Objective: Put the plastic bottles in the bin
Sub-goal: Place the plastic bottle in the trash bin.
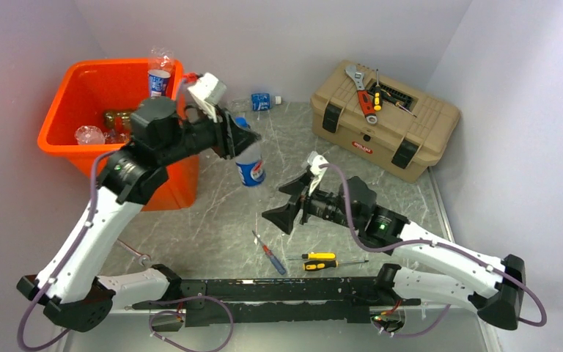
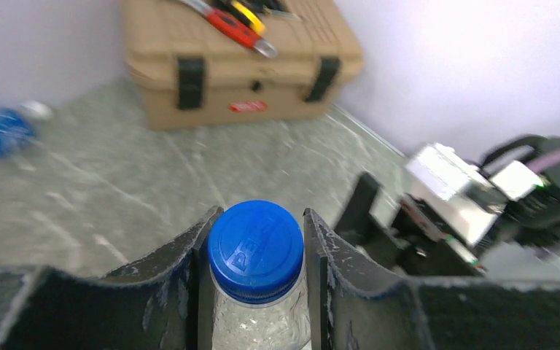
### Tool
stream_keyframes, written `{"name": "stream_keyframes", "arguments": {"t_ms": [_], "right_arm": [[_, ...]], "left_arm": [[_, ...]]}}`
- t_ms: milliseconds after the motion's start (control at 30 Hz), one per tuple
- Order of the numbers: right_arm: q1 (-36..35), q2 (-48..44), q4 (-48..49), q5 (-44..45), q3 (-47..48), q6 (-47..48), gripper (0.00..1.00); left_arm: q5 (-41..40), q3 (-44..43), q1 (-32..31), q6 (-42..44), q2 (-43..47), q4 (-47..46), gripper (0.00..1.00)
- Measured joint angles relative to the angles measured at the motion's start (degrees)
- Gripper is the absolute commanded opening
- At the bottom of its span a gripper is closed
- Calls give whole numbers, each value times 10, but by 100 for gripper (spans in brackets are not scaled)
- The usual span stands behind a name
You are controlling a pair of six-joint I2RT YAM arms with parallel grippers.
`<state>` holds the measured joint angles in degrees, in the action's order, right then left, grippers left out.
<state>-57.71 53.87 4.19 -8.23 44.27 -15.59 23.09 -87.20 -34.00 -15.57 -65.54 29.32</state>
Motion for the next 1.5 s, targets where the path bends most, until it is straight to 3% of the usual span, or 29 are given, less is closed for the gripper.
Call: {"name": "stream_keyframes", "arguments": {"t_ms": [267, 533, 667, 800, 900, 933, 1067, 1133, 1367, 1500], "right_arm": [[0, -92, 4, 82, -4, -40, 100], [8, -91, 0, 167, -14, -60, 100], [14, -82, -1, 183, -33, -69, 100], [15, -70, 3, 184, -39, -76, 100], [17, -61, 23, 183, -47, -85, 100], [17, -57, 27, 182, -49, -87, 100], [30, -29, 50, 181, -55, -106, 100], [50, -9, 61, 174, -55, -123, 100], [149, 58, 106, 128, -55, -200, 100], [168, 113, 129, 110, -46, -234, 100]], "left_arm": [[-300, -151, 0, 123, 43, 24, 0], [-605, -177, 8, 343, 21, -137, 0], [-639, -184, 87, 367, -38, -150, 0], [-613, -212, 214, 312, -114, -92, 0], [-601, -192, 253, 276, -138, -57, 0], [-596, -185, 258, 264, -140, -46, 5], [-582, -174, 270, 221, -140, -18, 76], [-576, -171, 274, 207, -135, -14, 99], [-520, -213, 274, 170, -109, 17, 100], [-451, -226, 274, 128, -58, 29, 100]]}}
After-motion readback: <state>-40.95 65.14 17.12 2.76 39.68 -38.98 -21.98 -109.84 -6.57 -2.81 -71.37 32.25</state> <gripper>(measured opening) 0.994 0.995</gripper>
